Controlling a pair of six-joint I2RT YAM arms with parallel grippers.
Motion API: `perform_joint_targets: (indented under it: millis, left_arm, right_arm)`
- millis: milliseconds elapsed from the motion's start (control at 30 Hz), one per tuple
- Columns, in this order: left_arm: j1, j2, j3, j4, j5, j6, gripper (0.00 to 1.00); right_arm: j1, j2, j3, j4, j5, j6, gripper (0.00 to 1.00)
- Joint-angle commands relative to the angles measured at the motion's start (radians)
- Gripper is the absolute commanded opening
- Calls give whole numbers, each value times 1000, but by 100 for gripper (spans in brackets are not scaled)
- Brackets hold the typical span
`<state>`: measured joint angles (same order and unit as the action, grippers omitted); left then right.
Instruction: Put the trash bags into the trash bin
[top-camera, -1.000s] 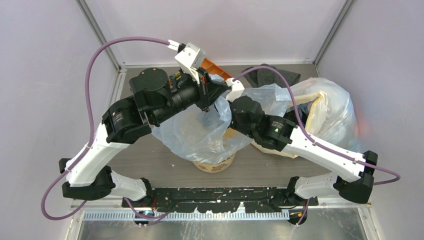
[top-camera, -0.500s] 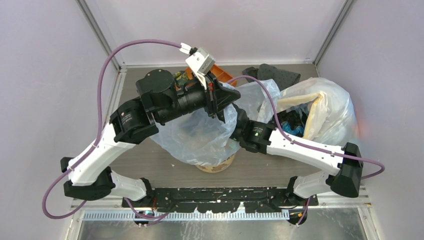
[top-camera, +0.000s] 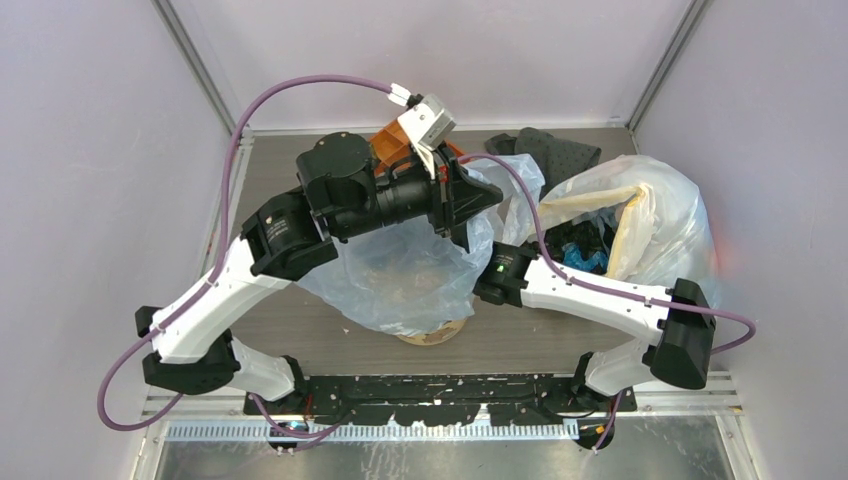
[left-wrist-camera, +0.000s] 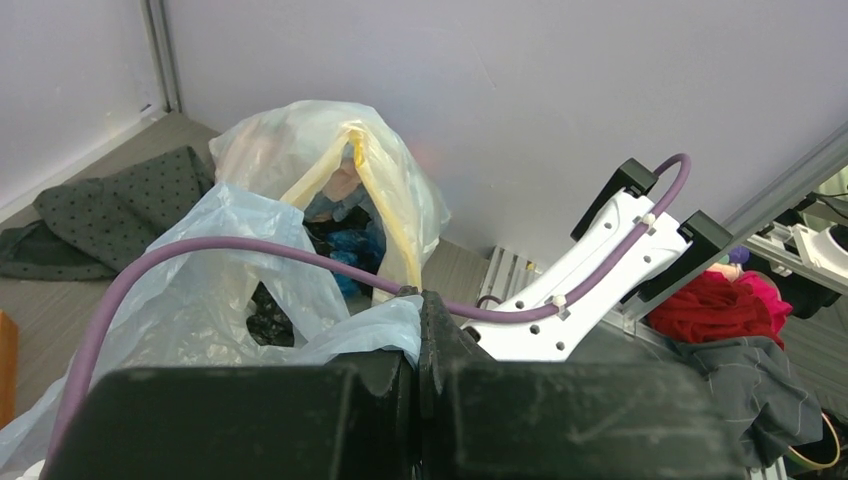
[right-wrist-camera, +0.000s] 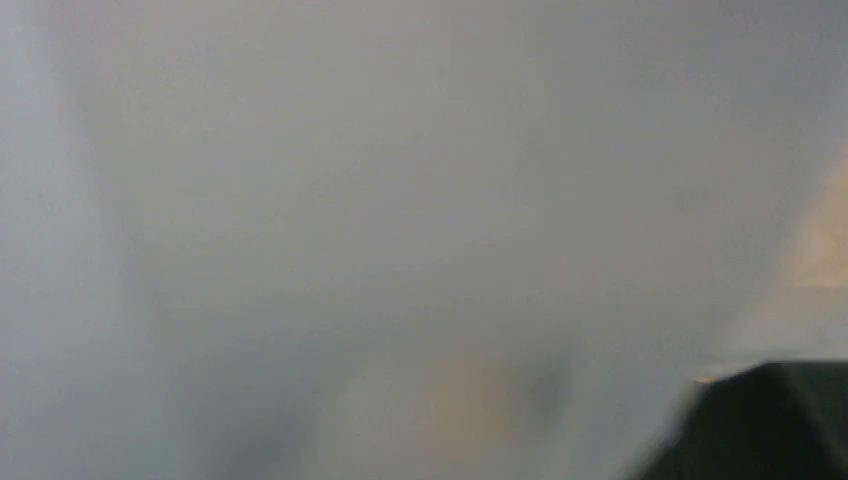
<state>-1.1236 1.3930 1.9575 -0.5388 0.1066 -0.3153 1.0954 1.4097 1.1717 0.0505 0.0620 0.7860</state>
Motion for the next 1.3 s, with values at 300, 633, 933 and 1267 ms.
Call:
perform_joint_targets:
  millis: [300, 633, 933, 1267]
  left_arm:
    - [5, 11, 79, 45, 43, -20, 1]
    - [5, 85, 180, 71, 198, -100, 1]
    - [158, 137, 179, 254, 553, -313, 1]
    - [301, 120, 33, 717, 911, -565, 0]
  right_arm:
    - [7, -73, 17, -92, 149, -35, 13]
    - [8, -308, 32, -392, 491, -105, 1]
    - [6, -386, 75, -357, 318, -185, 11]
    - [7, -310, -32, -13, 69, -88, 51]
